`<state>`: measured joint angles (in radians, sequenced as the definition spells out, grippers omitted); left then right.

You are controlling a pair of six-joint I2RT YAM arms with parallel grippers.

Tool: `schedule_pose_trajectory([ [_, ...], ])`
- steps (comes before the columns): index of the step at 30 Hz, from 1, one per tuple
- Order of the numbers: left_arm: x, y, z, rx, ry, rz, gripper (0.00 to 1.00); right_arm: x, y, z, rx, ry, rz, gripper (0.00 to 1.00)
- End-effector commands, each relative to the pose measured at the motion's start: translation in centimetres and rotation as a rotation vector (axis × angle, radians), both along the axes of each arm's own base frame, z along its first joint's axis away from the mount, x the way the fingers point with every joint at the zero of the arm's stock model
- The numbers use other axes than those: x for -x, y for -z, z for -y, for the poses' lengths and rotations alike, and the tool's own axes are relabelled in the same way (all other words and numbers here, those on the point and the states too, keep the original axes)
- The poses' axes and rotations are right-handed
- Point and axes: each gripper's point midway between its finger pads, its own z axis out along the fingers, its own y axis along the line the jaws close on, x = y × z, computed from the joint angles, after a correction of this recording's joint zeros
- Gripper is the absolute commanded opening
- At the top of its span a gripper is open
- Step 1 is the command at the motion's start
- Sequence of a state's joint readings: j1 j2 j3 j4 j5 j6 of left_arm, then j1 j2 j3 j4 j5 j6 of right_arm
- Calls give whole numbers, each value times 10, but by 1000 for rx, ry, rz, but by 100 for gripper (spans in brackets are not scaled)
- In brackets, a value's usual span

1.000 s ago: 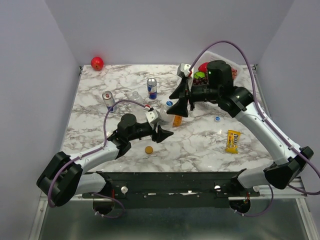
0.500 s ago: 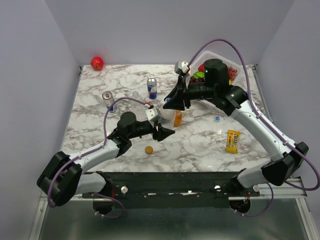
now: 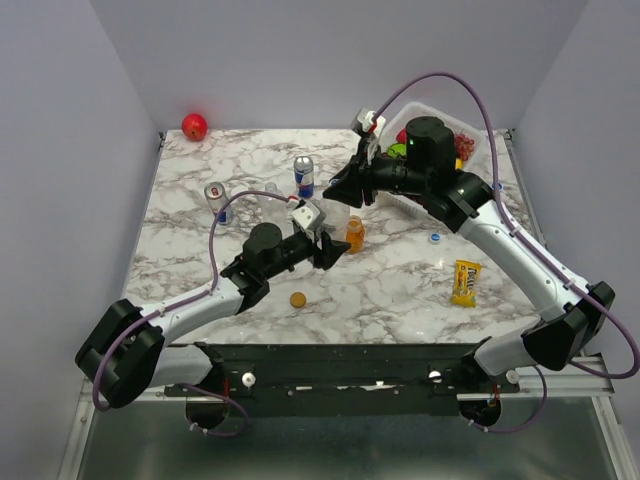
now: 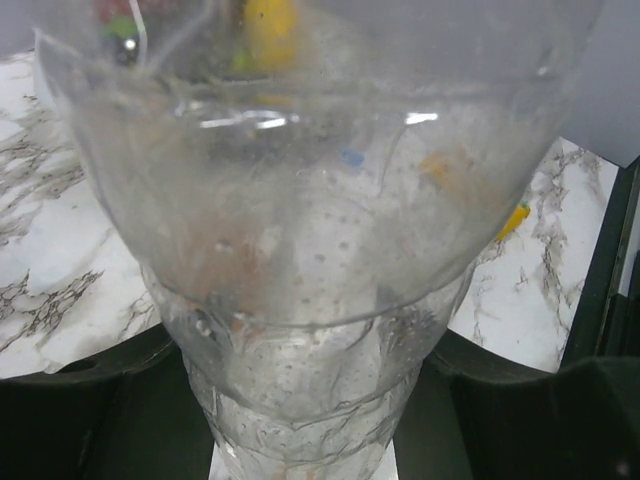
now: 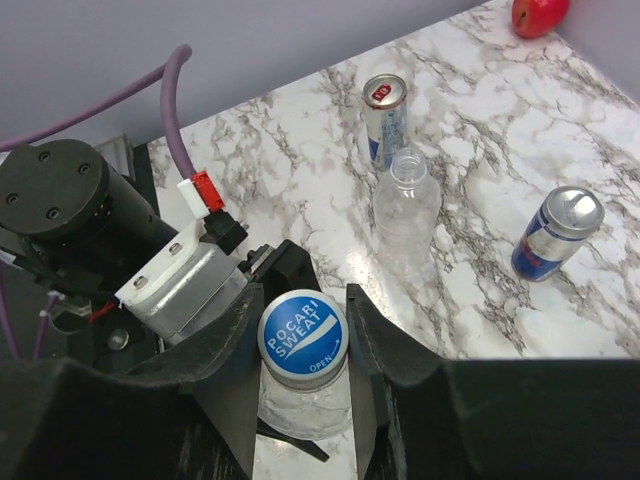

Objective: Screw on the bottle caps

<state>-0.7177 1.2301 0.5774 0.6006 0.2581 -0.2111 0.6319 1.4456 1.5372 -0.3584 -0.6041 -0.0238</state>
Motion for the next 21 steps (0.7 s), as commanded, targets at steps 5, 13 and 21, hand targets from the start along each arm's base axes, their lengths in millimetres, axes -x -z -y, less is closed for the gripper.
schedule_pose_trajectory([
  [5, 7, -4, -18, -46, 22, 45, 99, 5, -7, 38, 75, 61, 51, 1],
  [13, 14, 9, -45, -219, 11, 81, 99, -36, -42, 112, 107, 257, 168, 0],
  [21, -22, 8, -59, -265, -129, 14, 99, -81, -3, 140, 176, 302, 237, 0],
])
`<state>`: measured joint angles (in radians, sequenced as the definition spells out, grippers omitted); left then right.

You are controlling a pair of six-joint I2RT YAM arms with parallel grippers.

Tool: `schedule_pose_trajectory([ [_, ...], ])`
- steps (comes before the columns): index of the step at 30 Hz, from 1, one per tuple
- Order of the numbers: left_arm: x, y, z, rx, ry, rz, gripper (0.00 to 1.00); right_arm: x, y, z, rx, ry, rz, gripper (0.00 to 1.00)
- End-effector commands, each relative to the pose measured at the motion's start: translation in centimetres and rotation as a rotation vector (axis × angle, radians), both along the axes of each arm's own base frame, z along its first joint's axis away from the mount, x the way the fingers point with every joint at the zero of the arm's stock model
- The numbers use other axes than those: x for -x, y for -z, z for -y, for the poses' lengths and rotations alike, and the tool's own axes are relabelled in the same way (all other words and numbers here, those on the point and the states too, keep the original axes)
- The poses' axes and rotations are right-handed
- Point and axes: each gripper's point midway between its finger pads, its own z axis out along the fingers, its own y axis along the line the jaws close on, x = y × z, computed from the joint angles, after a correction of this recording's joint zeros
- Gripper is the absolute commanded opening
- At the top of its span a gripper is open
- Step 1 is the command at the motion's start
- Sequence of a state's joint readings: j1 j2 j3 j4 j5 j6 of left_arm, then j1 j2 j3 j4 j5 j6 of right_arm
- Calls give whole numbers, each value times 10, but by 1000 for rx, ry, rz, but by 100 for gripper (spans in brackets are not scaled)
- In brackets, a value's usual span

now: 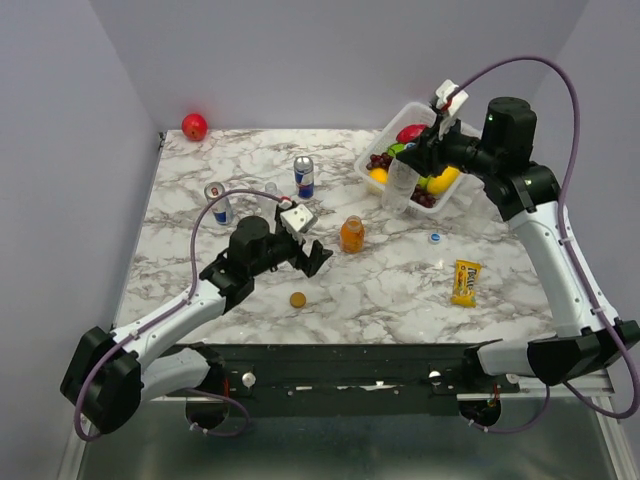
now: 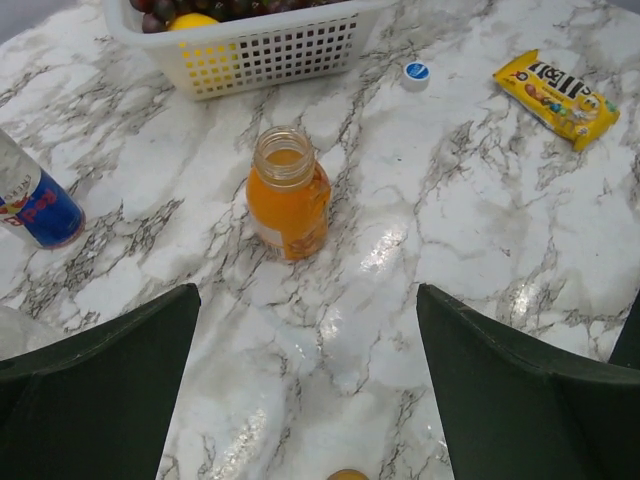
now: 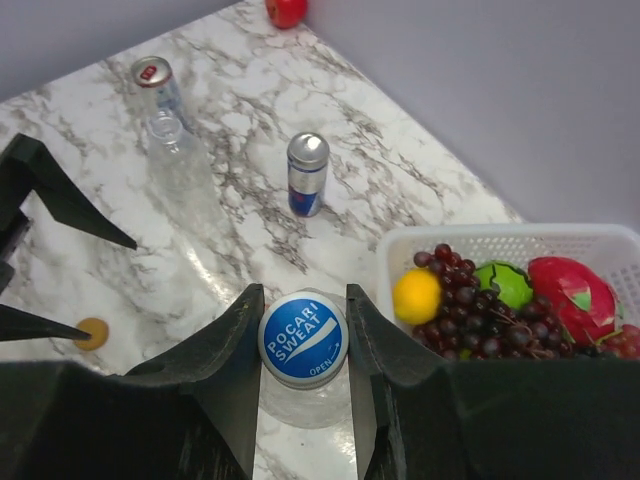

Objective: Screw on the bottle caps

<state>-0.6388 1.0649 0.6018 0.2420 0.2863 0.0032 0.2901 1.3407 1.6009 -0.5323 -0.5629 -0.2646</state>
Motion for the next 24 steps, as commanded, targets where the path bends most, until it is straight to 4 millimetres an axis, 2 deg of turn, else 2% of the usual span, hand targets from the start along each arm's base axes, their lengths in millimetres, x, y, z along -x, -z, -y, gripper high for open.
schedule_pose_trajectory([
  [1, -32, -4, -15, -43, -139, -16, 99, -21, 29, -3, 45, -41, 57, 0],
  [2, -38, -3, -20, -53, -170, -18, 99, -23, 33, -4, 56, -57, 79, 1],
  [3, -48, 0, -27, -52, -233, -45, 99, -25, 50, -6, 70, -75, 69, 1],
  [4, -52, 0, -30, -43, -258, -66, 99, -28, 47, -10, 59, -98, 119, 1],
  [6, -64, 2, -41, -45, -302, -108, 98, -31, 64, -13, 72, -123, 123, 1],
  [7, -67, 4, -44, -39, -313, -137, 99, -32, 63, -17, 68, -148, 153, 1],
  [9, -75, 8, -54, -53, -341, -188, 98, -38, 75, -18, 72, -146, 141, 1],
  [13, -77, 7, -61, -71, -326, -212, 98, -51, 102, -16, 88, -137, 105, 2],
  [19, -69, 6, -53, -115, -227, -199, 99, -76, 129, -8, 76, -97, 58, 4],
  [24, -70, 5, -45, -112, -189, -219, 98, -85, 143, -7, 70, -107, 30, 5],
])
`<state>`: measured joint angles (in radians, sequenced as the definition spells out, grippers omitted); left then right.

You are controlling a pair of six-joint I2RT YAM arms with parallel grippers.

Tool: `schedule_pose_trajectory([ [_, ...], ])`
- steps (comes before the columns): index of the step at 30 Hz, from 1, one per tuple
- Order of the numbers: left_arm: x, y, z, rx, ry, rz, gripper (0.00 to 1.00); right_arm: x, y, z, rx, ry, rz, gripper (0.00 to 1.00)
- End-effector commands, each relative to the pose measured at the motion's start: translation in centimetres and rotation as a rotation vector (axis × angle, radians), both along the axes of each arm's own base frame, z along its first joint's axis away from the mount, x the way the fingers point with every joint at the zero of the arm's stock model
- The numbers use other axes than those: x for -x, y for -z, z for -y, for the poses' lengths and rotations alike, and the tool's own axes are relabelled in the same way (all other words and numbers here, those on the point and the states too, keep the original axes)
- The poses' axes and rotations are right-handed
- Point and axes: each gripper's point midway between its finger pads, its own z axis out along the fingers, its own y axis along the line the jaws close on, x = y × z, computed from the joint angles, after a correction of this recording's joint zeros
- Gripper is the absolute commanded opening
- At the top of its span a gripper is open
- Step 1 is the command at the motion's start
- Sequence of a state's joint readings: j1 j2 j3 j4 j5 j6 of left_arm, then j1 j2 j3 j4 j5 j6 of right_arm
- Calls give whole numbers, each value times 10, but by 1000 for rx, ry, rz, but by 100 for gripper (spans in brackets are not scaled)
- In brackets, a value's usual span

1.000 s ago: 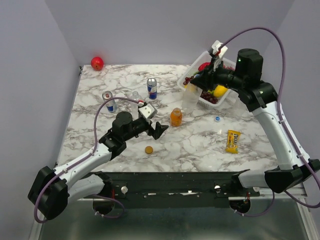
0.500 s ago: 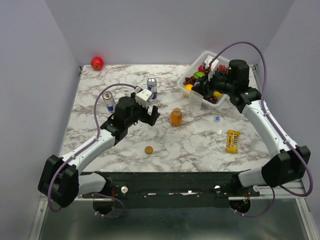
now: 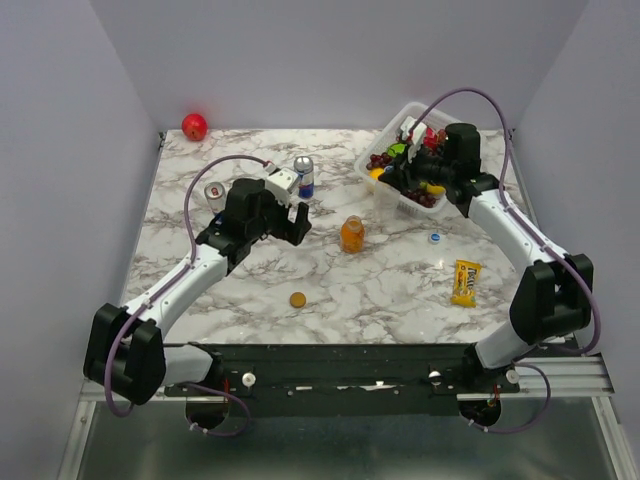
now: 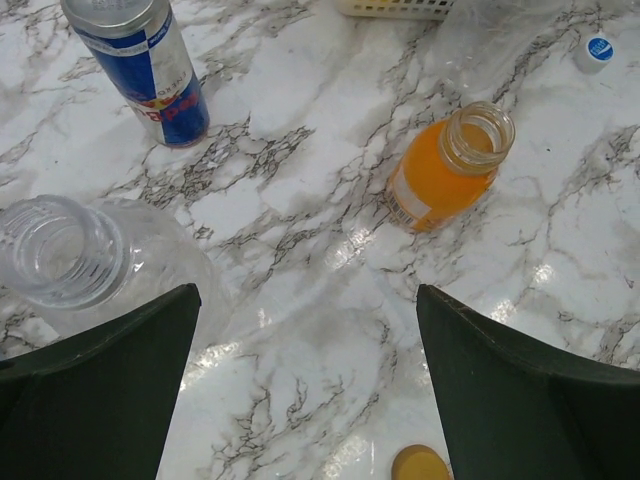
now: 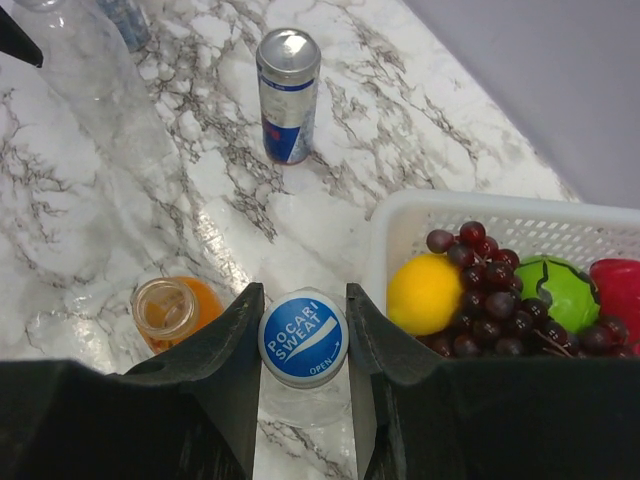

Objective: Screw on the bottle caps

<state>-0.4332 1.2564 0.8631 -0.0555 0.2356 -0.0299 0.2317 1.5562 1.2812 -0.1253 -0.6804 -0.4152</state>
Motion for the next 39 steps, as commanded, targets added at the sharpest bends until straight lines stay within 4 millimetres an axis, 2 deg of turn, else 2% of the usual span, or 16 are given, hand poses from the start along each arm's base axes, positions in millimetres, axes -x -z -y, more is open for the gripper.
schedule_pose_trajectory([
  [1, 0, -9, 11, -8, 87, 8, 99, -12, -1, -1, -23, -27, 46, 5],
  [7, -10, -18, 16, -14, 100, 28, 99, -7, 15, -6, -42, -63, 14, 8],
  [11, -13, -22, 19, -39, 133, 49, 98, -10, 18, -6, -48, -58, 40, 13],
  [15, -15, -27, 24, -48, 174, 67, 98, -12, 25, -5, -41, -53, 29, 18],
  [20, -15, -27, 30, -29, 200, 57, 98, -16, 31, -5, -34, -44, 12, 29],
  [25, -15, -32, 34, -11, 216, 64, 99, -20, 34, -3, -23, -29, -8, 46],
  [28, -14, -31, 36, -5, 228, 60, 98, -21, 37, -2, -15, -27, -14, 51],
  [39, -14, -39, 43, 23, 258, 72, 99, -28, 29, -2, -13, -13, 7, 59],
])
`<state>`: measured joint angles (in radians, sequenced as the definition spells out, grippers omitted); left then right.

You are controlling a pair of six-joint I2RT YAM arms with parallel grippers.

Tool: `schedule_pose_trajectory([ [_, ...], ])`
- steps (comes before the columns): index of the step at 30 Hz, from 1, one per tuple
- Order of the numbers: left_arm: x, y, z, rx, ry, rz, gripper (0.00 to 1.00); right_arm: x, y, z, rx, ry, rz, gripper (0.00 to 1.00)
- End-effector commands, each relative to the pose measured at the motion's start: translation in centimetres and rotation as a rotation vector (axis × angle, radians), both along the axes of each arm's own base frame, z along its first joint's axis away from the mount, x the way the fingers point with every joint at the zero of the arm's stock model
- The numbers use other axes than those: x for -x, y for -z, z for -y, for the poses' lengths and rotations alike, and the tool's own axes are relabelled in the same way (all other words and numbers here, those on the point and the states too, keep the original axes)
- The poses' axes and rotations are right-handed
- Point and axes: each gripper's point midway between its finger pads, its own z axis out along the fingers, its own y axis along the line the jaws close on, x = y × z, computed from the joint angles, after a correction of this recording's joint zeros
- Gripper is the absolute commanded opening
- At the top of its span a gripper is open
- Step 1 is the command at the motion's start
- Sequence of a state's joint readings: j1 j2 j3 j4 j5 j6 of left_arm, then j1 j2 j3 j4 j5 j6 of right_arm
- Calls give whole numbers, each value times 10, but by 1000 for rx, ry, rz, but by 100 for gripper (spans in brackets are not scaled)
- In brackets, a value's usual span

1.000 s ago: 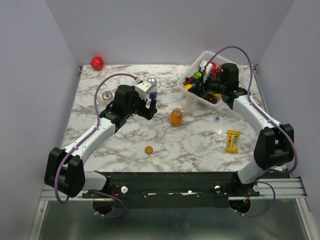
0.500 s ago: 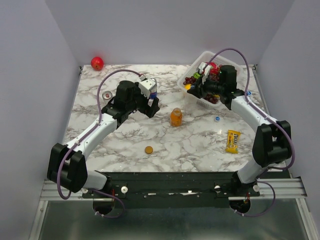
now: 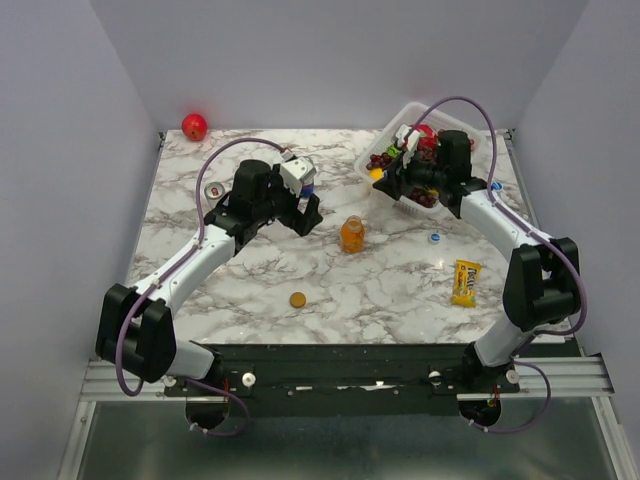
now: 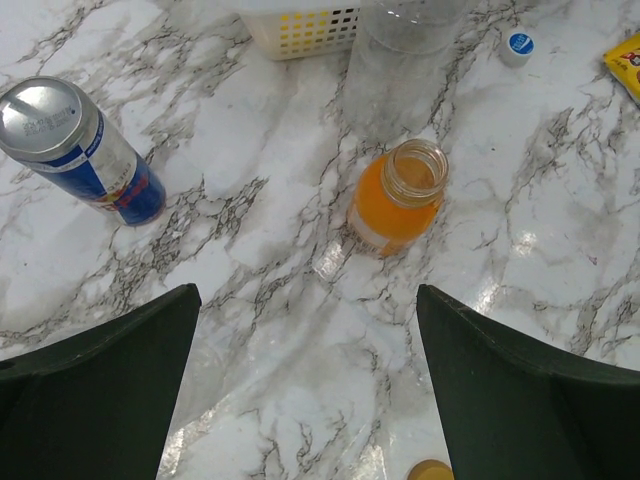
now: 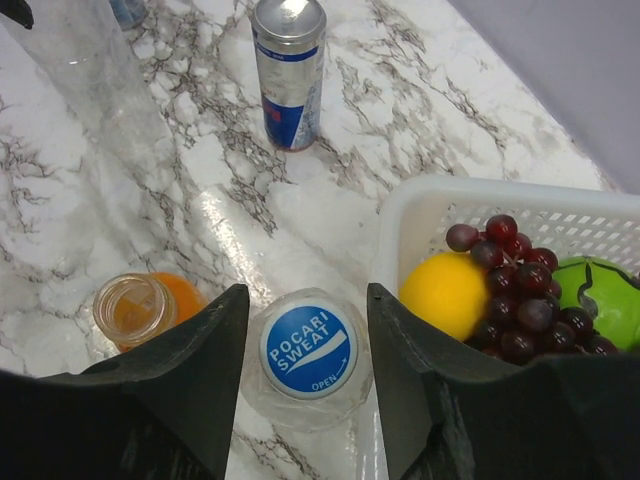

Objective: Screw on the bottle caps

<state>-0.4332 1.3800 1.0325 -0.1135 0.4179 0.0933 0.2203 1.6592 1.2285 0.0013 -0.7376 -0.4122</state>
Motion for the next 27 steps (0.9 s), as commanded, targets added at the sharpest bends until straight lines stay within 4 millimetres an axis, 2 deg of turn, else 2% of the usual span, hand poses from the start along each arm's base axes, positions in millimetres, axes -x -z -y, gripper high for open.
schedule_pose_trajectory([
  [1, -3, -19, 11, 40, 48, 37, 98, -15, -15, 5, 4, 29, 46, 60],
  [5, -4, -25, 15, 54, 62, 43, 99, -14, -25, 4, 3, 27, 42, 62],
  [8, -5, -42, 20, 91, 75, 65, 99, -13, -50, 2, -12, 19, 65, 65],
  [10, -10, -69, 19, 123, 52, 118, 99, -11, -71, 2, -35, 25, 78, 67],
  [11, -18, -80, 13, 124, -8, 146, 99, -12, -89, 1, -45, 32, 100, 67],
  [12, -22, -93, 9, 148, -46, 159, 99, -13, -96, 1, -63, 57, 86, 67],
  [13, -28, -115, 3, 165, -79, 208, 99, -12, -104, -8, -72, 63, 87, 67],
  [14, -39, -127, -13, 195, -154, 212, 99, -11, -117, -13, -83, 64, 93, 67],
  [15, -46, -141, -23, 236, -206, 225, 99, -8, -121, -22, -95, 50, 83, 67],
  [16, -49, -162, -35, 266, -246, 260, 99, 0, -121, -42, -97, 3, 79, 68],
  [18, -62, -183, -68, 285, -370, 326, 98, 11, -127, -68, -103, -70, 97, 70],
  [19, -60, -192, -79, 293, -399, 357, 99, 22, -120, -94, -101, -137, 81, 72],
  [21, -59, -202, -98, 292, -448, 402, 98, 33, -118, -120, -119, -209, 60, 74],
  [22, -53, -206, -106, 283, -462, 430, 99, 43, -124, -142, -133, -250, 63, 75],
  [23, -50, -207, -110, 279, -471, 439, 98, 42, -114, -155, -134, -271, 37, 75],
  [25, -40, -206, -122, 269, -508, 451, 98, 56, -115, -183, -154, -333, 21, 76],
  [27, -33, -202, -130, 261, -543, 441, 99, 57, -107, -203, -169, -351, 21, 76],
])
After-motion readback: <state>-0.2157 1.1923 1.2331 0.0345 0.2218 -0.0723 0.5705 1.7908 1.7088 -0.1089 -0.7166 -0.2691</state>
